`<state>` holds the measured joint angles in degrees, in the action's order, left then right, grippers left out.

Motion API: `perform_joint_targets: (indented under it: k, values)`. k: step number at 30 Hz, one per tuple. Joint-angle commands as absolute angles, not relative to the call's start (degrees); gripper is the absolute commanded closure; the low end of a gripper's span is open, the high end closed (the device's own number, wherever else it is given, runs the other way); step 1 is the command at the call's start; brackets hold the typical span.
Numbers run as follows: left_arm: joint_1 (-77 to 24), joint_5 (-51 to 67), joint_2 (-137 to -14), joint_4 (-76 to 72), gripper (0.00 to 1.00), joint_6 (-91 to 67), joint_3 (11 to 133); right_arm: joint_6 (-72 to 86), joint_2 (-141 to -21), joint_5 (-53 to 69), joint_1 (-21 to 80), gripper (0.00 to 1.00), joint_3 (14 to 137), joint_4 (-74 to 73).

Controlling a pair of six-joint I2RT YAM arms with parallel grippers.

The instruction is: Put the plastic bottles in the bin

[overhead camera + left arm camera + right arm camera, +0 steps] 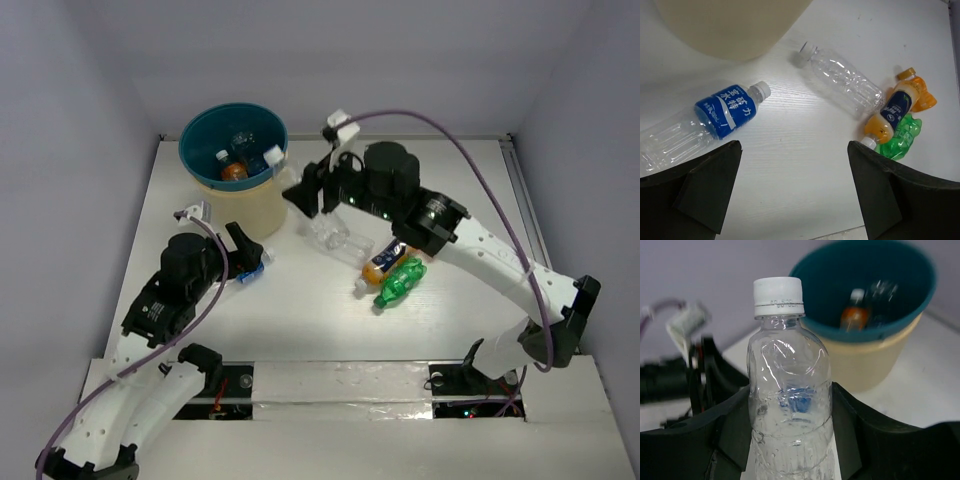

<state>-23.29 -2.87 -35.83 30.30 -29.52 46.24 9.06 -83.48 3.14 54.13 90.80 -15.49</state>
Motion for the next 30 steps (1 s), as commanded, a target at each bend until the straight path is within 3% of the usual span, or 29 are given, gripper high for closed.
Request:
perform_joint_targets:
  k: [1,9,15,18,19,22,26,30]
  values:
    - [-23.4,-2.0,-34.9,28.4,0.14,-31.6,44.0,11.2,-89.4,4.8,50.6,0.59,100.0,-4.7]
    - [-23.4,4.8,-35.4,21.5,0.14,-34.7,38.4,22.0,-113.1,4.9,46.8,0.58,133.1,7.9]
    - [-23.4,8.3,-35.8,13.2,0.13,-38.4,34.2,26.8,-128.0,3.0,46.8,0.56,147.6,12.6]
    - [-23.4,9.9,-37.4,9.9,0.13,-39.0,32.8,28.1,-131.5,4.0,46.8,0.45,147.8,14.6]
    - [-23.4,9.9,-38.6,9.5,0.12,-39.0,32.5,28.0,-132.0,4.1,46.8,0.31,147.8,14.2]
    - [-23.4,10.8,-41.4,6.4,0.1,-39.6,31.8,26.0,-131.8,3.6,46.8,0.1,146.3,12.2]
    - [-27.3,8.3,-45.6,3.2,0.04,-41.3,32.9,23.0,-126.6,2.2,46.8,0.0,140.1,12.7]
    - [-34.4,1.3,-51.9,0.4,0.01,-43.2,36.2,19.2,-119.4,1.7,46.2,0.0,133.6,11.9]
